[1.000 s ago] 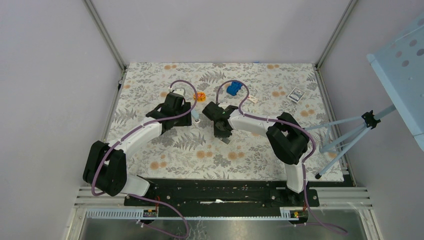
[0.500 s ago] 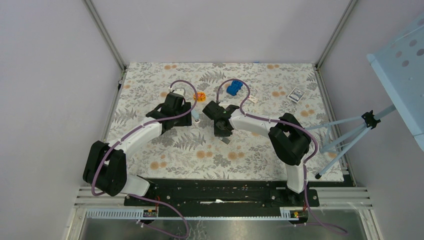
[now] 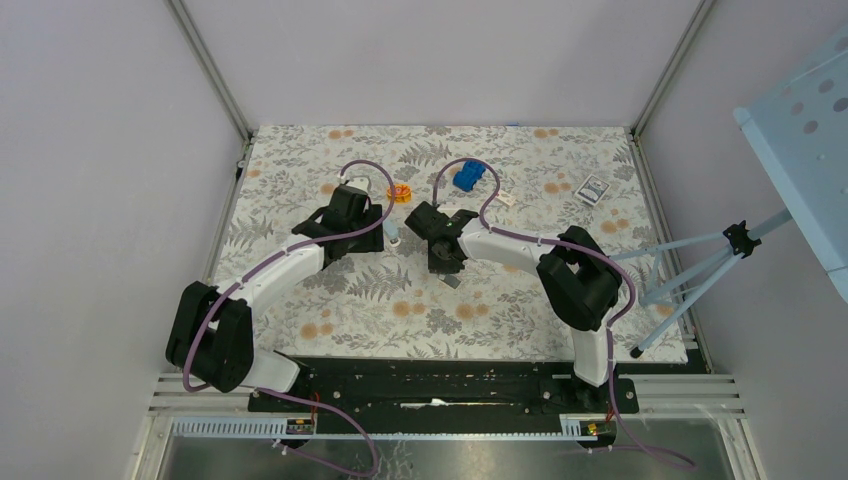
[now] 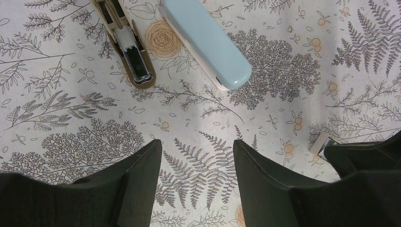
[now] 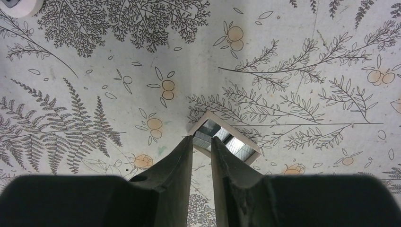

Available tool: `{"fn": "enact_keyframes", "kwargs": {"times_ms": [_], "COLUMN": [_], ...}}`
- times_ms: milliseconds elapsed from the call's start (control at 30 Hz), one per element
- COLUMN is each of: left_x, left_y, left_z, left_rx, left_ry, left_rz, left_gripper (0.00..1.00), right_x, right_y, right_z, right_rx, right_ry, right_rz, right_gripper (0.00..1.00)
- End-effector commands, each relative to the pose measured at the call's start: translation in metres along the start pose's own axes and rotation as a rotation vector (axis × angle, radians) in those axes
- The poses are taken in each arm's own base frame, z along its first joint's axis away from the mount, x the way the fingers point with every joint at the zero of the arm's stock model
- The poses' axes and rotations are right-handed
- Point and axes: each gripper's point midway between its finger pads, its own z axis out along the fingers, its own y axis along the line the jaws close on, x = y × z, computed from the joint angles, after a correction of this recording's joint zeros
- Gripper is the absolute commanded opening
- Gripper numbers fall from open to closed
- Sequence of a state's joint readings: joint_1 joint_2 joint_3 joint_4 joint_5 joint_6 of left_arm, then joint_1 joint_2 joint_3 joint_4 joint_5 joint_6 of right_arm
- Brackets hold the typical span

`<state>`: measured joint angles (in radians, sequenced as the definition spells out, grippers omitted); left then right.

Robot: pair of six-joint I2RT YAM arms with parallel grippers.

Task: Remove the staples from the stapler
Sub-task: Adjust the staple in the staple box.

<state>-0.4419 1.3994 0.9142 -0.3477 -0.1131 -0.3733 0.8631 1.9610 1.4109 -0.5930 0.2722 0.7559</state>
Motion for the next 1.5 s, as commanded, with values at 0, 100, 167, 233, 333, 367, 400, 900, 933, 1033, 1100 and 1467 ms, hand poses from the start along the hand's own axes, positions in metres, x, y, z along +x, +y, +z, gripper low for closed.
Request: {"fn": "enact_keyframes", "kwargs": {"times_ms": [0, 100, 167, 233, 333, 367, 400, 900, 933, 1033, 1100, 1467], "left_x": [-0.026, -0.026, -0.025, -0.026, -0.025, -0.026, -0.025, -0.026, -0.026, -0.026, -0.025, -0.025], "left_y": [-0.008, -0.008, -0.008, -0.008, -0.008, -0.008, -0.008, -0.009, -0.009, -0.009, -0.009, -0.010], "left_z": [-0.008, -0.007, -0.007, -0.008, -0.007, -0.008, -0.008, -0.007, -0.007, -0.007, -0.008, -0.007], "left_rx": [0.014, 0.015, 0.014, 0.014, 0.014, 0.014, 0.014, 0.012, 0.012, 0.013, 0.014, 0.017], "left_ry": [-0.078, -0.078, -0.078, -0.079, -0.078, -0.079, -0.078, -0.080, -0.080, -0.079, -0.078, -0.078], "left_rz": [0.003, 0.004, 0.004, 0.006, 0.006, 0.006, 0.007, 0.008, 0.008, 0.008, 0.009, 0.010], "left_gripper": [0.62, 0.62, 0.62, 0.62, 0.62, 0.62, 0.62, 0.62, 0.62, 0.62, 0.62, 0.62], "right_x": [-0.007, -0.004, -0.004, -0.004, -0.002, -0.002, -0.002, -0.006, -0.007, -0.009, -0.010, -0.014], "right_y": [0.008, 0.008, 0.008, 0.008, 0.009, 0.008, 0.008, 0.007, 0.007, 0.007, 0.006, -0.001], "right_z": [-0.005, -0.002, -0.001, 0.000, 0.001, 0.002, 0.002, -0.002, -0.003, -0.007, -0.009, -0.018], "right_rx": [-0.015, -0.012, -0.011, -0.010, -0.010, -0.008, -0.007, -0.006, -0.004, -0.007, -0.005, 0.005], "right_ry": [-0.015, -0.006, -0.005, -0.003, 0.003, 0.004, 0.004, -0.011, -0.013, -0.023, -0.026, -0.047], "right_rz": [-0.001, -0.005, -0.006, -0.007, -0.010, -0.008, -0.008, -0.013, -0.012, -0.009, -0.010, -0.004], "right_gripper": [0.28, 0.30, 0.30, 0.30, 0.29, 0.29, 0.29, 0.20, 0.20, 0.19, 0.19, 0.18]}}
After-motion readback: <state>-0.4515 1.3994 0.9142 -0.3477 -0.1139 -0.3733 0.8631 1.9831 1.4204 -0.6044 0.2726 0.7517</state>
